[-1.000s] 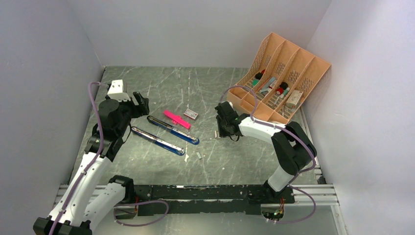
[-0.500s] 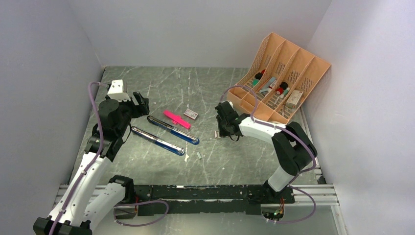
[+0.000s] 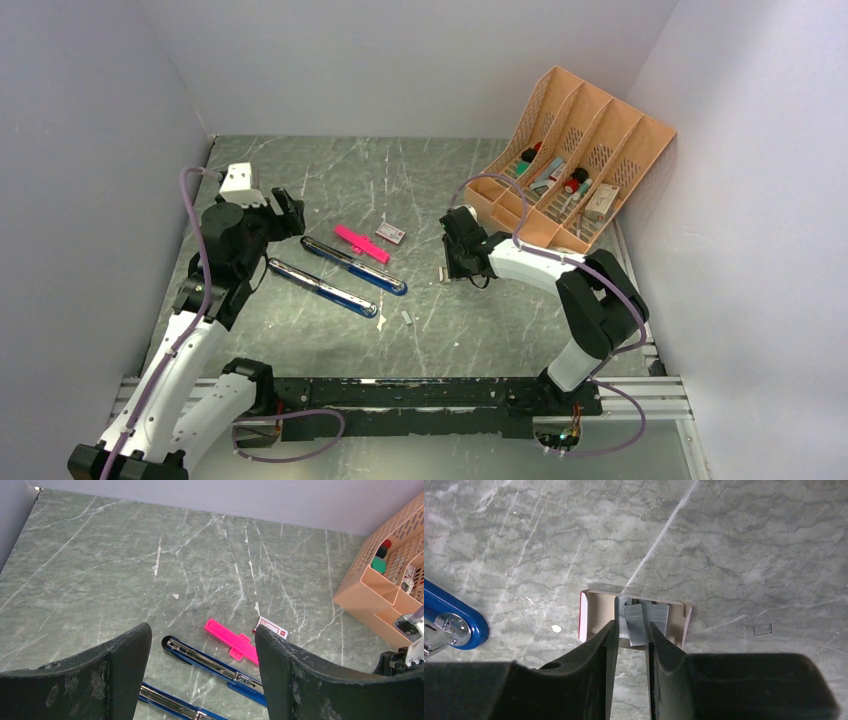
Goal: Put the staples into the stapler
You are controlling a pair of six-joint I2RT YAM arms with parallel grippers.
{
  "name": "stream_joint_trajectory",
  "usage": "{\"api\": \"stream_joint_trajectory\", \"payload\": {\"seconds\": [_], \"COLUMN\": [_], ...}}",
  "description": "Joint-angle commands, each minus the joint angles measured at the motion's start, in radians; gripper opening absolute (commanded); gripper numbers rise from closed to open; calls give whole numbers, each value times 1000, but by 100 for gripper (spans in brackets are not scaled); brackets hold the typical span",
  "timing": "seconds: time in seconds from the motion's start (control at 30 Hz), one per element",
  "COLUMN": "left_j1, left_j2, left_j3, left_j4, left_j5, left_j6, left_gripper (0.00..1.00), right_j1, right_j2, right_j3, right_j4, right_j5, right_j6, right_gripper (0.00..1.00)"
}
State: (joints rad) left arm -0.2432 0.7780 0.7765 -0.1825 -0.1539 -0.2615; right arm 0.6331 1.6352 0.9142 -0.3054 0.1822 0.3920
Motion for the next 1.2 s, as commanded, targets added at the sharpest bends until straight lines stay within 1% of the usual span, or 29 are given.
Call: {"api": "stream_joint_trajectory", "payload": {"seconds": [0.0,0.53,0.9,1.17], "left_j1": [10,10,10,10], "left_j2": [-11,-11,-10,-11], "left_j3": [3,3,3,4], "left_j4": [30,30,30,30], "left_j5": [16,17,17,17], "left_j6": [5,5,5,5], "left_gripper": [80,80,80,80], "right_j1": [-6,-6,-7,-6], "right_j2": [5,32,31,34], "right_j3": [20,25,24,31], "right_j4": [-8,-14,-14,-23], "right_j5": [20,1,1,22], "right_j6": [7,2,0,2], "right_gripper": [30,30,25,26]}}
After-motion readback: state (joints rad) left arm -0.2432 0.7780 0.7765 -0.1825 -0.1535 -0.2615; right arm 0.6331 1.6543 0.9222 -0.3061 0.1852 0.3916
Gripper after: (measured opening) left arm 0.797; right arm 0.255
